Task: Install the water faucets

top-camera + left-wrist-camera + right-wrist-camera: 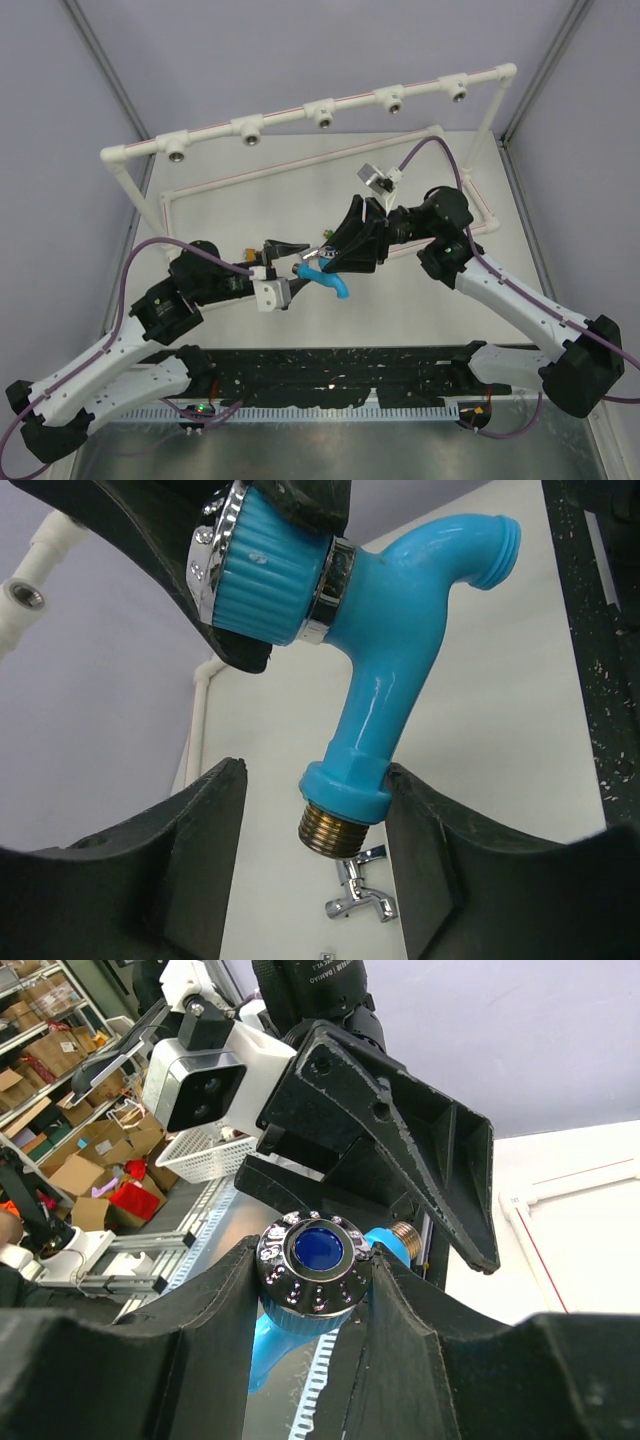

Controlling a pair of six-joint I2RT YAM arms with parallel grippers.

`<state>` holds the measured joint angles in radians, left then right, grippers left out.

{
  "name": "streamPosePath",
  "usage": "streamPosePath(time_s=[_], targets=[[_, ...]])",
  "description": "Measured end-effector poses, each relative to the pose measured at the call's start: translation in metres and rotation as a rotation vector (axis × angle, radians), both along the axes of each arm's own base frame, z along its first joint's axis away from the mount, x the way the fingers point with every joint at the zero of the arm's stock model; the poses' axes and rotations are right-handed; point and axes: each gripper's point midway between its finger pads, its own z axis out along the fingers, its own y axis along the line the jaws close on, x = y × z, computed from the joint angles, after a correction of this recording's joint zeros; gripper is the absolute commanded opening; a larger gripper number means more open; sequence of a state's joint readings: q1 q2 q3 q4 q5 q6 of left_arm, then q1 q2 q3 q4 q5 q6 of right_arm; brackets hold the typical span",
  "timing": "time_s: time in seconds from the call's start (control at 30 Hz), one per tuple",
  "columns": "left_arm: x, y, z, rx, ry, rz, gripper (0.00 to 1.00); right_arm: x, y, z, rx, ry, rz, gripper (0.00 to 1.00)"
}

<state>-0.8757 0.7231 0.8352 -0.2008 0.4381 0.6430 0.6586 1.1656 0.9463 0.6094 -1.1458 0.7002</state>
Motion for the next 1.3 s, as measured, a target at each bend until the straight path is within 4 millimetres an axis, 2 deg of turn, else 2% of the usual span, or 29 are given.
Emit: streamPosePath(time_s=[0.17, 0.23, 0.27, 0.3, 0.33, 0.37, 0.4, 0.43, 0.47, 0.5, 0.57, 0.77, 0.87, 1.03, 1.2, 1.3], targets=[[-0.001, 0.001, -0.005, 0.027, 0.006, 0.0, 0.27, 0.004, 0.002, -0.002, -0.017, -0.01, -0.018, 0.05], [-0.001, 0.001, -0.006, 0.035, 0.004, 0.002, 0.08, 0.006, 0.002, -0.002, -0.03, -0.017, -0.027, 0.13], [0.0, 0.002, -0.007, 0.038, 0.002, 0.005, 0.0, 0.007, 0.003, -0.003, -0.038, -0.017, -0.032, 0.23], [0.0, 0.002, -0.007, 0.039, 0.007, 0.01, 0.0, 0.009, 0.003, -0.003, -0.047, -0.019, -0.038, 0.29], [0.0, 0.003, -0.007, 0.039, 0.011, 0.014, 0.0, 0.011, 0.004, -0.004, -0.055, -0.021, -0.048, 0.42], [0.001, 0.004, -0.008, 0.041, 0.013, 0.021, 0.0, 0.012, 0.004, -0.005, -0.063, -0.022, -0.056, 0.48], [0.002, 0.005, -0.009, 0.043, 0.016, 0.029, 0.0, 0.013, 0.004, -0.006, -0.071, -0.022, -0.064, 0.61], [0.004, 0.006, -0.01, 0.047, 0.02, 0.046, 0.0, 0.017, 0.005, -0.007, -0.082, -0.025, -0.082, 0.67], [0.007, 0.008, -0.01, 0.047, 0.024, 0.064, 0.0, 0.019, 0.005, -0.008, -0.091, -0.024, -0.098, 0.77], [0.01, 0.01, -0.01, 0.044, 0.029, 0.09, 0.0, 0.024, 0.006, -0.01, -0.104, -0.029, -0.126, 0.84], [0.017, 0.016, -0.009, 0.04, 0.032, 0.147, 0.0, 0.031, 0.006, -0.014, -0.13, -0.02, -0.173, 0.92], [0.046, 0.038, -0.012, 0.041, 0.059, 0.38, 0.0, 0.059, 0.0, -0.037, -0.244, 0.029, -0.383, 0.95], [0.053, 0.042, -0.017, 0.077, 0.052, 0.454, 0.0, 0.067, -0.004, -0.043, -0.276, 0.048, -0.466, 0.95], [0.06, 0.037, -0.021, 0.146, 0.038, 0.532, 0.0, 0.072, -0.002, -0.049, -0.302, 0.069, -0.53, 0.93], [0.066, 0.04, -0.02, 0.165, 0.033, 0.581, 0.0, 0.072, 0.003, -0.051, -0.31, 0.086, -0.543, 0.83], [0.067, 0.042, -0.016, 0.157, 0.032, 0.592, 0.0, 0.073, 0.006, -0.054, -0.315, 0.102, -0.542, 0.82]])
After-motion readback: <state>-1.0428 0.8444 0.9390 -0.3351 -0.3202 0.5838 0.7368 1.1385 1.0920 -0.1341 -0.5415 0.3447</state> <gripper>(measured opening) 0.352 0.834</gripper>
